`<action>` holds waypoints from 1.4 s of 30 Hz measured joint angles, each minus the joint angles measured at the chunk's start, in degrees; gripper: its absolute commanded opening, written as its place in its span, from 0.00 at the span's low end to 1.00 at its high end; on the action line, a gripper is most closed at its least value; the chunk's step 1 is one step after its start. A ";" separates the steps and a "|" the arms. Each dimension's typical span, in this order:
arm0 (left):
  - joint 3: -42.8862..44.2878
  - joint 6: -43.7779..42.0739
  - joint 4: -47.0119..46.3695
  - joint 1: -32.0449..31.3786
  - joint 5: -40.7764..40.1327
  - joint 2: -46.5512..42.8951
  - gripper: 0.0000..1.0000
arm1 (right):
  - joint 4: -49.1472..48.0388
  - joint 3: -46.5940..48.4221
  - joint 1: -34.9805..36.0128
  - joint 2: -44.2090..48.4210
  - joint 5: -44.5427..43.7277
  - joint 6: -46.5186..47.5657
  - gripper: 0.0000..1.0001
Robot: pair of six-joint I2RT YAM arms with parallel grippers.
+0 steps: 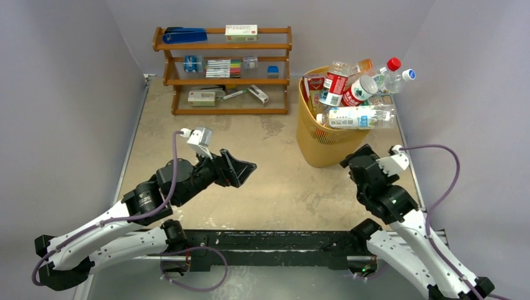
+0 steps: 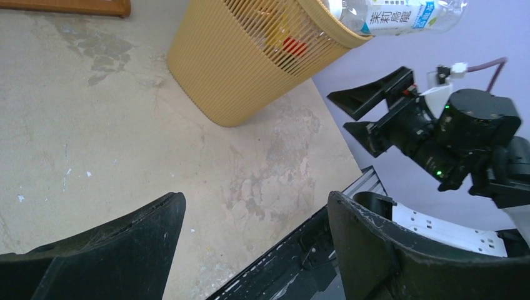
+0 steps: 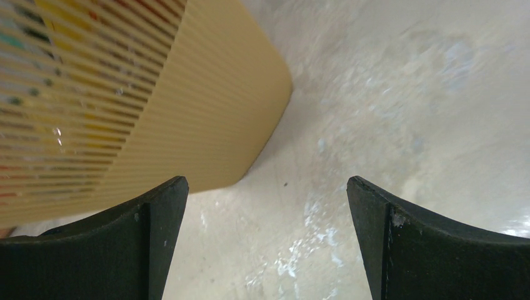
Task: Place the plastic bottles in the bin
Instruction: Reset both arms
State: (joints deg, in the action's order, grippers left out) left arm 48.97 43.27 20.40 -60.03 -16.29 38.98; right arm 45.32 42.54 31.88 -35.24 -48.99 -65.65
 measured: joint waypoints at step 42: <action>-5.05 -3.41 -6.23 1.68 -18.47 11.93 0.99 | -49.42 -20.50 0.04 -15.93 27.47 15.45 1.00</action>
State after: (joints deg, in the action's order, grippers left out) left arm 43.92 39.86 14.17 -58.35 -34.76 50.92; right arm -4.10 22.04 31.92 -51.18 -21.52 -50.19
